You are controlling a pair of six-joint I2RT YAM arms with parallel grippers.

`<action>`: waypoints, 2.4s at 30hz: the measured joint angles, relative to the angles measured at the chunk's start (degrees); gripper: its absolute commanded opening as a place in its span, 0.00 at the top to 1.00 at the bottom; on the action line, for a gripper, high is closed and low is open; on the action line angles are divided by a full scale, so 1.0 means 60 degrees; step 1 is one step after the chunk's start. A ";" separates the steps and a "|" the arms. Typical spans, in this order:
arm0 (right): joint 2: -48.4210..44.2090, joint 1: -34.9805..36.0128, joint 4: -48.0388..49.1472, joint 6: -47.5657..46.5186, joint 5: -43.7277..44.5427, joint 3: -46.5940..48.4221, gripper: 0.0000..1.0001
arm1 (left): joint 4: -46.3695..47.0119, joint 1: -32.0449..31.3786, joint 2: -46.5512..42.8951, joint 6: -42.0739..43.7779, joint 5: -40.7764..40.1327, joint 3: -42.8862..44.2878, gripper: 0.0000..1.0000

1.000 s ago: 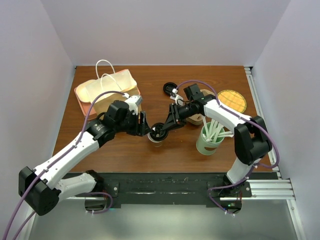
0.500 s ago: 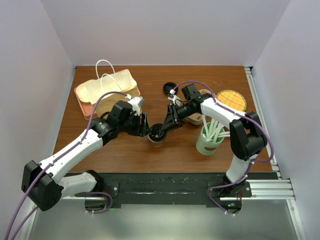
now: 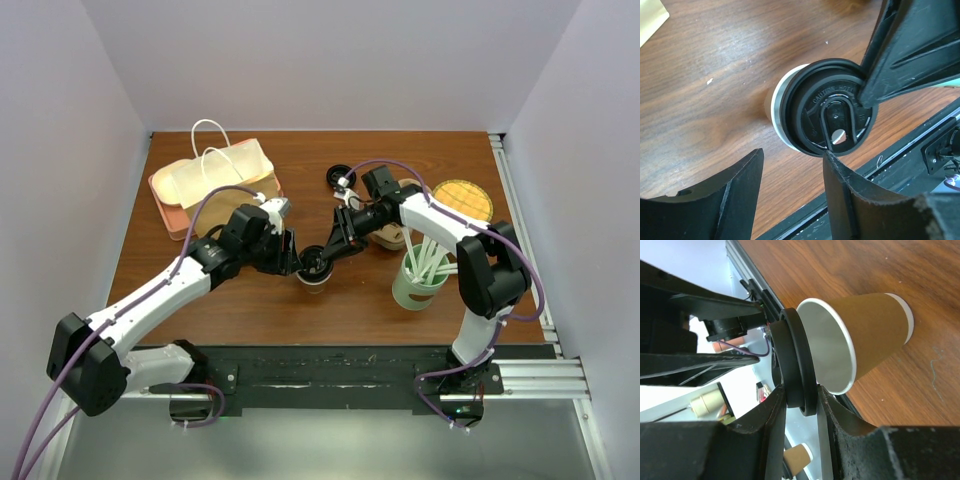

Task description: Pack the takeout coffee

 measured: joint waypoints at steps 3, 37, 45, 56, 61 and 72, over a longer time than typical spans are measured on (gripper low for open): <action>0.0000 0.0029 0.0004 0.0004 -0.0066 0.0000 0.75 | 0.0029 0.0000 0.0004 0.0000 0.0000 -0.0080 0.45; 0.0463 0.0244 0.0080 0.0051 -0.0004 0.0000 0.65 | 0.0470 0.0000 0.0557 0.0025 0.0095 -0.0452 0.50; 0.0466 0.0222 -0.0240 -0.0117 0.0080 0.0255 0.53 | 0.0583 0.0000 0.0648 0.0036 0.0255 -0.0452 0.50; 0.0466 -0.0324 -0.1253 -0.0648 0.0474 0.0812 0.49 | 0.0561 0.0000 0.0659 0.0109 0.0310 -0.0452 0.49; 0.0463 -0.0743 -0.1887 -0.1020 0.0951 0.1366 0.47 | 0.0510 0.0000 0.0659 0.0149 0.0328 -0.0426 0.44; 0.0076 -0.0484 -0.2477 -0.1100 0.2073 0.1923 0.45 | 0.0426 0.0000 -0.0175 0.0397 0.0208 0.0313 0.00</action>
